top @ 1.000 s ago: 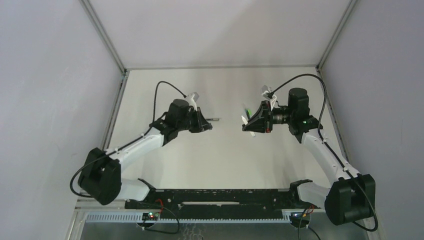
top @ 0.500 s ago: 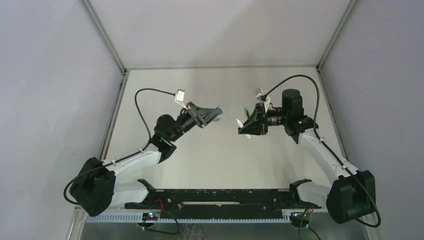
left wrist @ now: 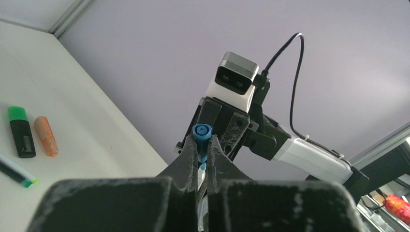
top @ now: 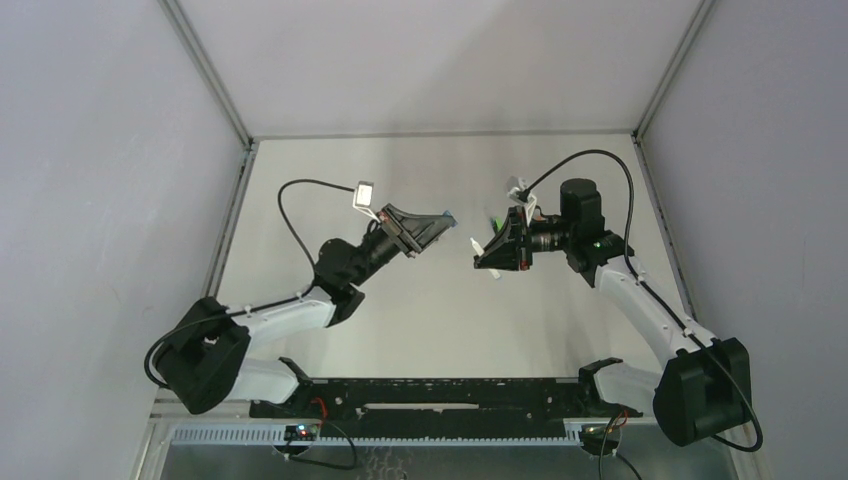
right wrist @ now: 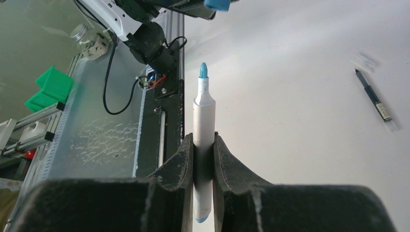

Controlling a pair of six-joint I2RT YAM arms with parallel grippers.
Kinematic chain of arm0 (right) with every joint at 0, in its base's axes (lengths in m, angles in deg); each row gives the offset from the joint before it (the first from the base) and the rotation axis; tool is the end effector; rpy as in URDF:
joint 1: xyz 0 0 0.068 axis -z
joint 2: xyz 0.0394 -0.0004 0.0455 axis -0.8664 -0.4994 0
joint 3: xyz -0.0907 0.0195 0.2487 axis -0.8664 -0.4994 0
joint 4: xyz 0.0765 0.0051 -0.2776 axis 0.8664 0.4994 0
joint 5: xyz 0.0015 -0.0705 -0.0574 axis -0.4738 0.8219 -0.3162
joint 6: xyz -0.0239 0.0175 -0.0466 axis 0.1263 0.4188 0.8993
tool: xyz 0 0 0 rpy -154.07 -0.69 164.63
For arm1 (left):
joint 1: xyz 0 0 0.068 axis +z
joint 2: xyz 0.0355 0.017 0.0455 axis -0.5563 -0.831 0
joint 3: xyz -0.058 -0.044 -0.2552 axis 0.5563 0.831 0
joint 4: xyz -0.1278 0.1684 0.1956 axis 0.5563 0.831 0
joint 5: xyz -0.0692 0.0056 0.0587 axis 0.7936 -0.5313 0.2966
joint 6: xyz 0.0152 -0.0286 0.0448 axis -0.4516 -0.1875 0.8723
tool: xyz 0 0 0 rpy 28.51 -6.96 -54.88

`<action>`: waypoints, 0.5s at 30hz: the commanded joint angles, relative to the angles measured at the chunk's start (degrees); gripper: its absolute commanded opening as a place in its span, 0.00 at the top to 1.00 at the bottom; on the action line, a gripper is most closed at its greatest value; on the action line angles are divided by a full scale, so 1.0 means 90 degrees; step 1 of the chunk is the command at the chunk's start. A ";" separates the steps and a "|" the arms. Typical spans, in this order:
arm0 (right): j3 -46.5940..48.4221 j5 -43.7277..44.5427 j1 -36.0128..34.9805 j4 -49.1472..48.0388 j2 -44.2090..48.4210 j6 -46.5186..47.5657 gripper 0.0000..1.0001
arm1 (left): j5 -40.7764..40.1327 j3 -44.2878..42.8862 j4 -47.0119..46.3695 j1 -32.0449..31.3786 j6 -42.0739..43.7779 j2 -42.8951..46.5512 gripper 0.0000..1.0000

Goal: Insert the pens into the pen caps
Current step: Pick up the pen cap from the center of the board.

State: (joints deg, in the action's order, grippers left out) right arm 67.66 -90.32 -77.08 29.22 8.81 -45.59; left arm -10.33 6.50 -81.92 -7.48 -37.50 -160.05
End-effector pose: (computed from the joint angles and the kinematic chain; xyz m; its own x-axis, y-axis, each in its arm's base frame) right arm 0.2539 0.1152 0.2824 -0.3568 -0.1225 -0.9261 -0.9341 0.0411 0.3545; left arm 0.2175 -0.2027 0.2602 -0.5584 -0.6351 -0.5337 0.6481 0.0676 -0.7586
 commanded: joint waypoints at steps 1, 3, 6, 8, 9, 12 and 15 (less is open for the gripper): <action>0.0225 0.0150 -0.0070 -0.0224 -0.0026 -0.0157 1.00 | -0.0050 -0.0108 -0.0222 -0.0159 0.0163 -0.0111 1.00; 0.0225 0.0185 -0.0075 -0.0241 -0.0023 -0.0206 1.00 | -0.0047 -0.0180 -0.0047 -0.0215 0.0280 -0.0125 1.00; 0.0225 0.0202 -0.0074 -0.0260 -0.0039 -0.0234 1.00 | -0.0103 -0.0260 0.0154 -0.0295 0.0436 -0.0143 1.00; 0.0225 0.0222 -0.0079 -0.0273 -0.0048 -0.0234 1.00 | -0.0105 -0.0296 0.0223 -0.0323 0.0489 -0.0152 1.00; 0.0225 0.0234 -0.0080 -0.0278 -0.0048 -0.0234 1.00 | -0.0100 -0.0309 0.0236 -0.0334 0.0497 -0.0160 1.00; 0.0220 0.0247 -0.0089 -0.0279 -0.0058 -0.0234 1.00 | -0.0095 -0.0346 0.0257 -0.0365 0.0526 -0.0170 1.00; 0.0225 0.0242 -0.0099 -0.0278 -0.0058 -0.0234 1.00 | -0.0096 -0.0364 0.0270 -0.0382 0.0542 -0.0182 1.00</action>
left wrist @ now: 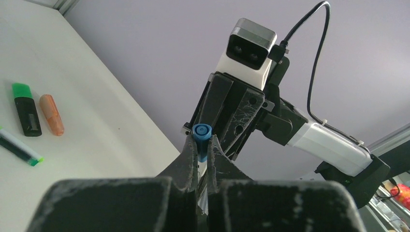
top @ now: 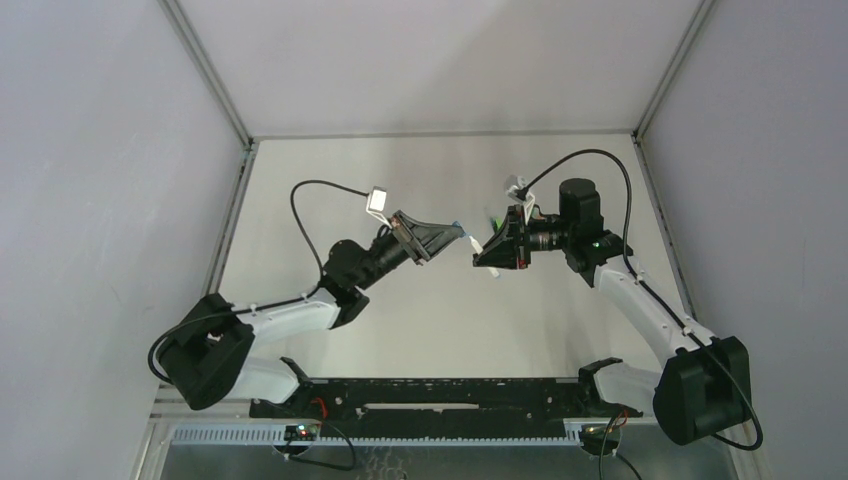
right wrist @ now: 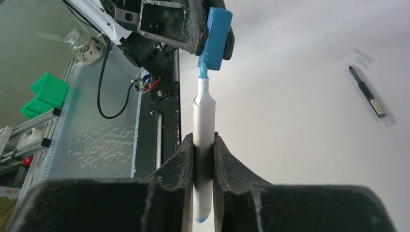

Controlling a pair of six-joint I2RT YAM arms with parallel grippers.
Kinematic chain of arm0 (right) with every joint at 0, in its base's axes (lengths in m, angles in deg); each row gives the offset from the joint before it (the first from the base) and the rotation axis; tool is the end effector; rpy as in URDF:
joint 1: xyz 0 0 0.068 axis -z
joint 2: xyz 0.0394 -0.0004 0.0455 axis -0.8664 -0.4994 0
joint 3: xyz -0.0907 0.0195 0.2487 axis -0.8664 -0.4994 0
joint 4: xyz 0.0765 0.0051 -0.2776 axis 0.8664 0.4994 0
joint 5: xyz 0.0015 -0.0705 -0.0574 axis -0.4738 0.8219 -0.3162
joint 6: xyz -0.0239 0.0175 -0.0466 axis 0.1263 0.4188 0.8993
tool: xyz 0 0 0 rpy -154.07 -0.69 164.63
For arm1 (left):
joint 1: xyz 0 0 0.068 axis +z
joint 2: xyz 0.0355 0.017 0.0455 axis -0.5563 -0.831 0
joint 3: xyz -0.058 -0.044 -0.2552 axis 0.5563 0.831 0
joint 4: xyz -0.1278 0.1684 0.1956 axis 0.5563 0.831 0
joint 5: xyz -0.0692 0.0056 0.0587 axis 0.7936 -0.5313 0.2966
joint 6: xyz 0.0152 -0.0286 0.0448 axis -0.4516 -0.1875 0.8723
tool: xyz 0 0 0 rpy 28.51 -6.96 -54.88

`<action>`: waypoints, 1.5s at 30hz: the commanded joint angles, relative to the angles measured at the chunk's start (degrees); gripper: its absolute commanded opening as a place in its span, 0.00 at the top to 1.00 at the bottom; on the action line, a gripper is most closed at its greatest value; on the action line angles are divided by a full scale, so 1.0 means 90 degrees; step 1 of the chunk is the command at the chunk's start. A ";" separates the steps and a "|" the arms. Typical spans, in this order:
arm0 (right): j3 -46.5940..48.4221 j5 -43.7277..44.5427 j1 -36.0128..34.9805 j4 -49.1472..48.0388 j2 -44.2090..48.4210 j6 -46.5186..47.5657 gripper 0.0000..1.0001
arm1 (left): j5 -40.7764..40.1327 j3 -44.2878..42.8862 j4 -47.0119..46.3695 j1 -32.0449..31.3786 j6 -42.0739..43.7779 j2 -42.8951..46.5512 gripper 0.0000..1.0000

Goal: Insert the pens into the pen caps
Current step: Pick up the pen cap from the center of the board, then insert the pen cap onto the pen.

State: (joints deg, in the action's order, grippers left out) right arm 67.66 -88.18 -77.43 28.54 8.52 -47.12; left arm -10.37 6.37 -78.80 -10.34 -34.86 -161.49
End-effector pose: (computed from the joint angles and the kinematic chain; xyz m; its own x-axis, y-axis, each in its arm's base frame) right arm 0.2557 0.1170 0.2815 -0.3750 -0.1223 -0.9189 -0.9267 0.0749 0.3682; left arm 0.2114 -0.2174 0.2483 -0.5901 -0.5741 -0.5677 0.6353 0.1037 -0.7653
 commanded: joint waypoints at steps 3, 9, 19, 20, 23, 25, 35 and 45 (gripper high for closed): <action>0.0225 -0.0019 -0.0073 -0.0191 -0.0033 -0.0064 1.00 | -0.0093 -0.0356 -0.0079 -0.0074 0.0246 -0.0022 1.00; 0.0221 -0.0059 -0.0070 -0.0118 -0.0021 0.0007 1.00 | -0.0276 -0.0297 -0.0077 -0.0076 0.0238 0.0086 1.00; 0.0225 -0.0128 -0.0080 -0.0057 -0.0026 0.0102 1.00 | -0.0414 -0.0240 -0.0080 -0.0110 0.0267 0.0193 1.00; 0.0225 -0.0120 -0.0086 -0.0057 -0.0026 0.0102 1.00 | -0.0397 -0.0251 -0.0080 -0.0114 0.0267 0.0194 1.00; 0.0225 -0.0087 -0.0098 -0.0057 -0.0036 0.0092 1.00 | -0.0330 -0.0301 -0.0080 -0.0142 0.0267 0.0141 1.00; 0.0225 -0.0030 -0.0099 -0.0057 -0.0039 0.0092 1.00 | -0.0304 -0.0339 -0.0105 -0.0147 0.0267 0.0102 1.00; 0.0225 0.0121 -0.0119 -0.0047 -0.0058 0.0080 1.00 | -0.0343 -0.0372 -0.0147 -0.0181 0.0258 0.0080 1.00; 0.0225 0.0079 -0.0137 0.0020 -0.0055 0.0199 1.00 | -0.0508 -0.0328 -0.0148 -0.0183 0.0189 0.0164 1.00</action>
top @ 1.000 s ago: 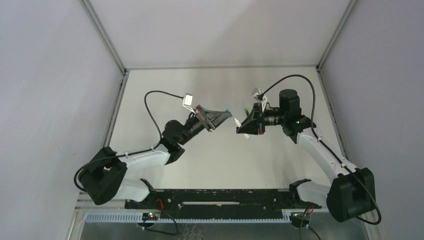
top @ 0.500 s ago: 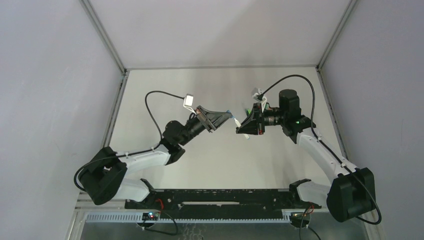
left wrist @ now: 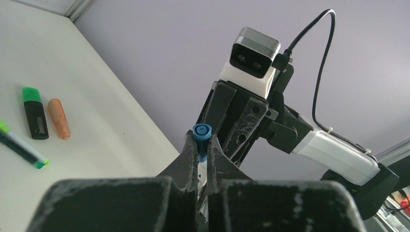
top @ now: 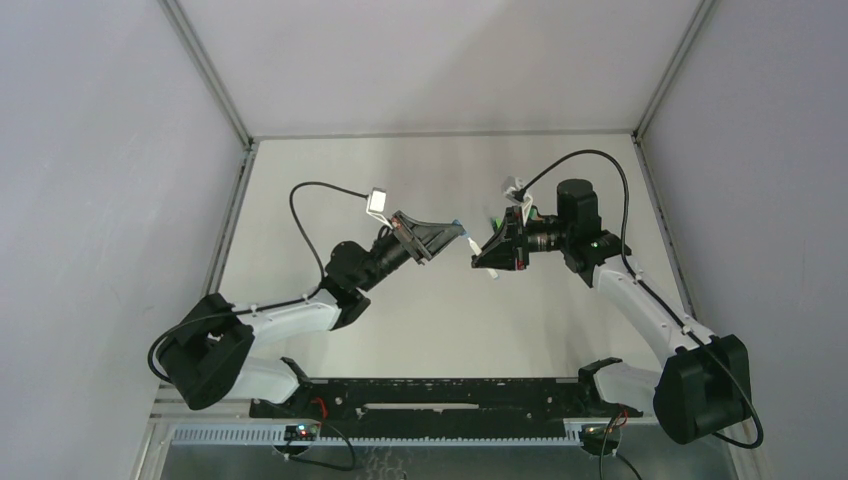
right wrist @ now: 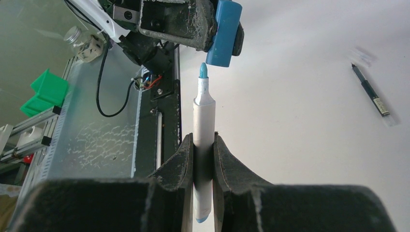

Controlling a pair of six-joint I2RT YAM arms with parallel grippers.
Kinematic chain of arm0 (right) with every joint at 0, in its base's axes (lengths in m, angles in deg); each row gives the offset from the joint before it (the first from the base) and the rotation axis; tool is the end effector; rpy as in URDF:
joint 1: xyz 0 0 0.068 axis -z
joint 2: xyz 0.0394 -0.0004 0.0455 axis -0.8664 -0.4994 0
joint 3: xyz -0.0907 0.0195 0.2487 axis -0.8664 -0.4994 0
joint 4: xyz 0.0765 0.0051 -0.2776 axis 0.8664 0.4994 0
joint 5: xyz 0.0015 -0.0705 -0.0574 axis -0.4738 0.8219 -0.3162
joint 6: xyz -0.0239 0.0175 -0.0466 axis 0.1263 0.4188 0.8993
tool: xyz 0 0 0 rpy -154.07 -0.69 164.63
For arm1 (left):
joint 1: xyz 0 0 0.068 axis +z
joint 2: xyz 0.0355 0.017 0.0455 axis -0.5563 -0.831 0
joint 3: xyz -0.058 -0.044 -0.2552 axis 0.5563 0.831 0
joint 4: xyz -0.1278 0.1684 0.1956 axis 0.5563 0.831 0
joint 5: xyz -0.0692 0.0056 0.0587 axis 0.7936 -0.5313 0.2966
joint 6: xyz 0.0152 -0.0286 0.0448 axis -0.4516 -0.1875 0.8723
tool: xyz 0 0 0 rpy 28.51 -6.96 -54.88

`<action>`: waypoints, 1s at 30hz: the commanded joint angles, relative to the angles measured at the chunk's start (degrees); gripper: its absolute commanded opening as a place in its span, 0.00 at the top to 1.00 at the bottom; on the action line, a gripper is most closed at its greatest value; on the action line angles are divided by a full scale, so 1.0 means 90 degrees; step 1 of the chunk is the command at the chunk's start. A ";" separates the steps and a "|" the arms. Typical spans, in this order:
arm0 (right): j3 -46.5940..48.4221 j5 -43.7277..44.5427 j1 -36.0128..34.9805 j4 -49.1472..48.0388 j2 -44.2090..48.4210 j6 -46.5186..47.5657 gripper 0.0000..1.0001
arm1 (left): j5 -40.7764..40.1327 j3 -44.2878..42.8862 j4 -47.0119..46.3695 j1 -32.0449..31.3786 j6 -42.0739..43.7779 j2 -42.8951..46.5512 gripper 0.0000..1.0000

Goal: Insert the pens into the pen caps
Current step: Insert the pen cap onto the pen.

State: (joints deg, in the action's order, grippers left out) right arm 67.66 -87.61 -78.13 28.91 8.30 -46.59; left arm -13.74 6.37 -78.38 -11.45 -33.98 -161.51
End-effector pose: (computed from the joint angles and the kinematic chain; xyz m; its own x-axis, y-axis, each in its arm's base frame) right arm 0.2549 0.1202 0.2798 -0.3739 -0.1306 -0.9182 -0.9273 0.0734 0.3671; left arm 0.2092 -0.2205 0.2476 -0.5693 -0.5977 -0.5645 0.6260 0.1300 -0.7689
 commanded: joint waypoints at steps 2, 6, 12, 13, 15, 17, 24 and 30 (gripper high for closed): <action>0.0224 0.0061 -0.0060 -0.0021 -0.0040 0.0141 1.00 | -0.0104 -0.0328 -0.0189 -0.0057 0.0092 0.0178 1.00; 0.0225 0.0163 -0.0068 -0.0021 -0.0041 0.0116 1.00 | -0.0045 -0.0342 -0.0254 -0.0061 0.0066 0.0152 1.00; 0.0224 0.0243 -0.0068 -0.0020 -0.0051 0.0085 1.00 | 0.0070 -0.0366 -0.0436 -0.0068 -0.0057 0.0038 1.00; 0.0225 0.0253 -0.0073 -0.0029 -0.0051 0.0083 1.00 | 0.0088 -0.0371 -0.0462 -0.0069 -0.0070 0.0014 1.00; 0.0222 0.0276 -0.0065 -0.0030 -0.0047 0.0074 1.00 | 0.0115 -0.0367 -0.0486 -0.0069 -0.0092 -0.0003 1.00; 0.0225 0.0292 -0.0071 -0.0039 -0.0051 0.0058 1.00 | 0.0122 -0.0370 -0.0485 -0.0074 -0.0084 -0.0018 1.00; 0.0224 0.0258 -0.0061 -0.0069 -0.0013 0.0034 1.00 | 0.0148 -0.0355 -0.0462 -0.0079 -0.0083 -0.0140 1.00; 0.0220 0.0125 -0.0051 -0.0056 0.0027 0.0079 1.00 | 0.0054 -0.0313 -0.0422 -0.0076 -0.0065 -0.0157 1.00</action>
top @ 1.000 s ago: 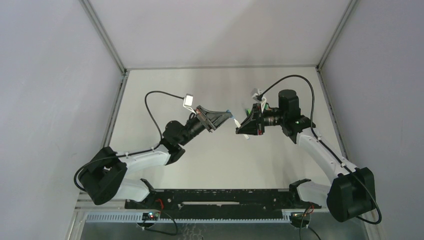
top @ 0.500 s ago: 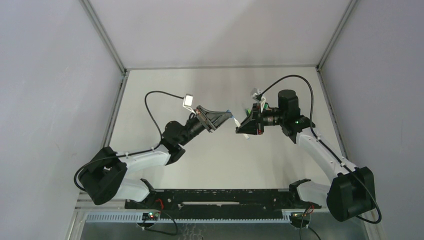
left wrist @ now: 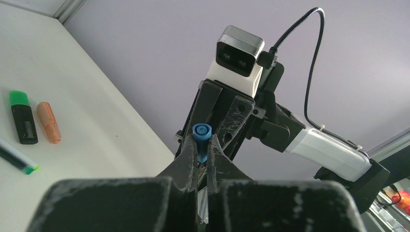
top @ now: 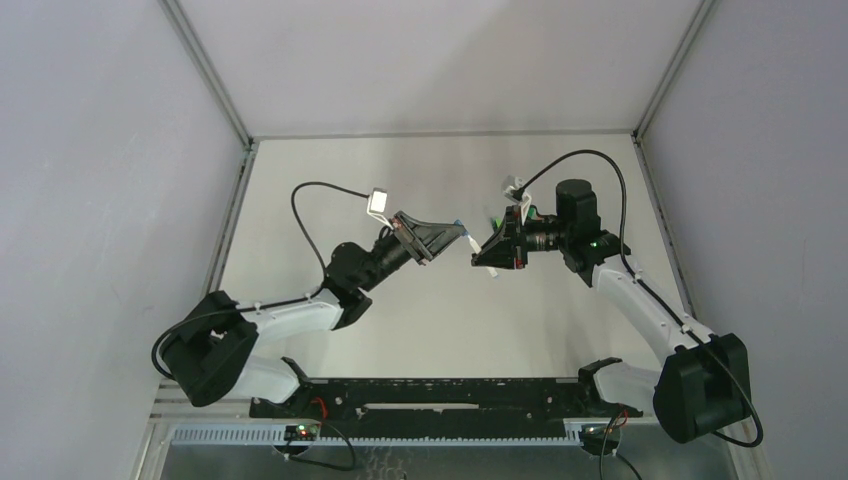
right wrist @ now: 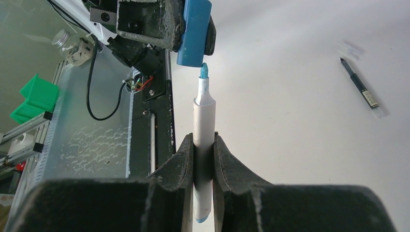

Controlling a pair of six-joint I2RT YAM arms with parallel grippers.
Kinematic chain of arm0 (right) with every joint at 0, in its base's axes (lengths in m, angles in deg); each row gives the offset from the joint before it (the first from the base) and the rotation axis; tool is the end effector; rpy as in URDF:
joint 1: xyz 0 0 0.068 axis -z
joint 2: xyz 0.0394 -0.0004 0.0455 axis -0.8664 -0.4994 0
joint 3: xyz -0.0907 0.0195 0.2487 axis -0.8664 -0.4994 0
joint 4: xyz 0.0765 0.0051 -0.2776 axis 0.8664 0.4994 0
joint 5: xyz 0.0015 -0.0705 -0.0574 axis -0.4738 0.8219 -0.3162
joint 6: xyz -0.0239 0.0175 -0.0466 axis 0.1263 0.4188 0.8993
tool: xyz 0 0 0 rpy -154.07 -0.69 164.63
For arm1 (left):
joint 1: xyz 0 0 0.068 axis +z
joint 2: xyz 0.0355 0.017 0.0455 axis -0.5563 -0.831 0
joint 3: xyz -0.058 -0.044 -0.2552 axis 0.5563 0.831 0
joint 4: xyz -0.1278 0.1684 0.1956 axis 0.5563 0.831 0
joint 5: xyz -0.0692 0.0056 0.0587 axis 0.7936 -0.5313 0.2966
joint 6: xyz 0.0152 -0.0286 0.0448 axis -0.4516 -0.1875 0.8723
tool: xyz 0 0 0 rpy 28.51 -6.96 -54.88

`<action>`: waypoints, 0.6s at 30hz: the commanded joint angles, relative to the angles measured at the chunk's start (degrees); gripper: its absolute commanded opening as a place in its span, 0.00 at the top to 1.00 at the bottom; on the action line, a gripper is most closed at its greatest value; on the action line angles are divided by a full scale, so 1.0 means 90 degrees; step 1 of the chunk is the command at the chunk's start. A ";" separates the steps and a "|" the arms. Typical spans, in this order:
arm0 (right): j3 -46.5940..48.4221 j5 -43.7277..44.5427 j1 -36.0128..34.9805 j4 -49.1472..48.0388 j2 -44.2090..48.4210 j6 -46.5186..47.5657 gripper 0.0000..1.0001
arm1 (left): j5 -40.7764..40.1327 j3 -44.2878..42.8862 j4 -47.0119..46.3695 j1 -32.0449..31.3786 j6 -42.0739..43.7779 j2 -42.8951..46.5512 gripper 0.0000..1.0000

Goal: Insert the pens into the pen caps
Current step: Insert the pen cap onto the pen.

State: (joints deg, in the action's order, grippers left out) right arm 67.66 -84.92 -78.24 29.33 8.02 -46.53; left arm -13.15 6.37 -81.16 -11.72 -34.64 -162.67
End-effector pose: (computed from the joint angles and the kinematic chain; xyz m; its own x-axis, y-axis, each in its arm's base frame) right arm 0.2568 0.1207 0.2773 -0.3833 -0.1360 -0.9136 -0.9218 0.1192 0.3690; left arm 0.2085 -0.2224 0.2469 -0.5728 -0.6008 -0.5577 0.6381 0.1003 -0.7634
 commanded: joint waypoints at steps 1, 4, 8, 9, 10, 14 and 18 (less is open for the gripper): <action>0.0224 -0.0197 -0.0039 -0.0088 0.0063 0.0091 1.00 | -0.0021 -0.0313 -0.0095 -0.0050 0.0014 -0.0014 1.00; 0.0228 -0.0258 -0.0039 -0.0044 0.0081 0.0168 1.00 | -0.0092 -0.0283 -0.0036 -0.0047 0.0037 0.0041 1.00; 0.0225 -0.0293 -0.0032 -0.0004 0.0105 0.0249 1.00 | -0.0252 -0.0173 -0.0033 -0.0048 0.0072 0.0187 1.00; 0.0225 -0.0303 -0.0029 0.0001 0.0102 0.0251 1.00 | -0.0260 -0.0167 -0.0018 -0.0050 0.0077 0.0208 1.00; 0.0225 -0.0312 -0.0029 0.0002 0.0099 0.0251 1.00 | -0.0263 -0.0167 -0.0008 -0.0050 0.0077 0.0223 1.00; 0.0229 -0.0338 -0.0029 0.0002 0.0108 0.0246 1.00 | -0.0270 -0.0162 0.0004 -0.0044 0.0084 0.0239 1.00; 0.0224 -0.0358 -0.0024 0.0002 0.0117 0.0251 1.00 | -0.0252 -0.0174 0.0008 -0.0047 0.0070 0.0194 1.00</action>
State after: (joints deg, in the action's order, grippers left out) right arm 67.66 -86.71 -78.24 29.52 8.02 -45.50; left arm -14.85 6.37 -80.76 -11.83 -34.57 -162.17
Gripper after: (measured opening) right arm 0.200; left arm 0.036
